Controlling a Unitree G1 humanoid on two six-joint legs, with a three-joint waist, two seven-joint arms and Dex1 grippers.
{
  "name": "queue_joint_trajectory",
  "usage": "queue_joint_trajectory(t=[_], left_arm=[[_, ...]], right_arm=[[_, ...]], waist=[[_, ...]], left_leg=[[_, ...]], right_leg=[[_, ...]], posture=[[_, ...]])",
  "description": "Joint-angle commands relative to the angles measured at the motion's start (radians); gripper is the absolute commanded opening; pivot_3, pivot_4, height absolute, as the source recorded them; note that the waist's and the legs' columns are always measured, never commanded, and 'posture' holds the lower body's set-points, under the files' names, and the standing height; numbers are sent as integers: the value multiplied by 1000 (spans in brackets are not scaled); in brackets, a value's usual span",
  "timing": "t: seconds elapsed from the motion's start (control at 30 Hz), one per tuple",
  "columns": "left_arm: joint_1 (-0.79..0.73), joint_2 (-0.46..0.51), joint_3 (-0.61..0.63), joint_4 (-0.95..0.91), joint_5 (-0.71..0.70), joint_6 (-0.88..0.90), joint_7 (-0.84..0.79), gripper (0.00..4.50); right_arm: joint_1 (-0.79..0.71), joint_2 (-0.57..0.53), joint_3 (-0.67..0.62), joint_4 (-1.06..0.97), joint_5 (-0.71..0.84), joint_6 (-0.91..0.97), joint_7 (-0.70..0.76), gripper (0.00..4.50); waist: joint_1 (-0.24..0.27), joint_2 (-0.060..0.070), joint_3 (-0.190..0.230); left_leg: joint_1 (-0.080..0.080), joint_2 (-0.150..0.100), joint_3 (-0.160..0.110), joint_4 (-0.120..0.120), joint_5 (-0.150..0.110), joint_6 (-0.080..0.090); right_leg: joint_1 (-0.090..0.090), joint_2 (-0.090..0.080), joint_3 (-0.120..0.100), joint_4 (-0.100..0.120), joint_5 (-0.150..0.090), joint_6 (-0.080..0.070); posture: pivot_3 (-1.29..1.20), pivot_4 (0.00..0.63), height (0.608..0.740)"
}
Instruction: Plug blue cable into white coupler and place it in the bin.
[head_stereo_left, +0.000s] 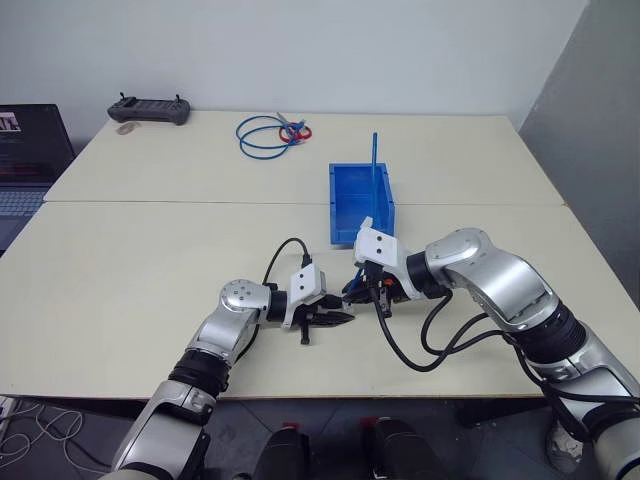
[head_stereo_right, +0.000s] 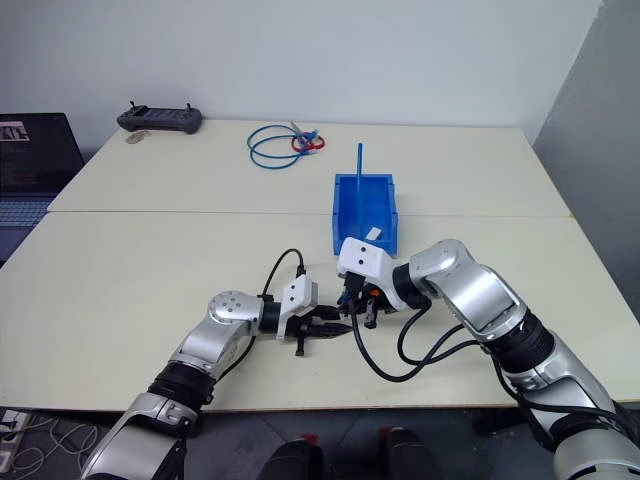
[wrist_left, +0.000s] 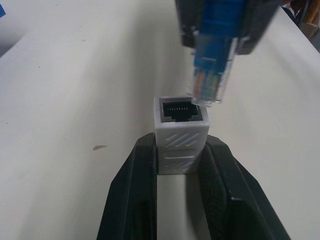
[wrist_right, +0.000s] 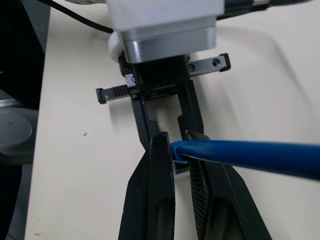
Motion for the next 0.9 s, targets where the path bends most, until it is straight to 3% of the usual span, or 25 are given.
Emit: queue_joint_trajectory(t=[0.03,0.9], left_arm=[[21,24,-3,-4,12,20,-7,803],[-4,25,-4,29,22,0,-10,803]], right_arm=[[-12,-9,-6,23,-17,-55,4,149],[9,6,22,82,-51,-140,38,149]], waist=[[0,0,0],[-2,0,0]], left_leg=[[0,0,0,0,0,0],[1,1,1,0,0,0]], right_leg=[[0,0,0,0,0,0],[0,1,0,0,0,0]], posture=[[0,150,740],[0,150,740]])
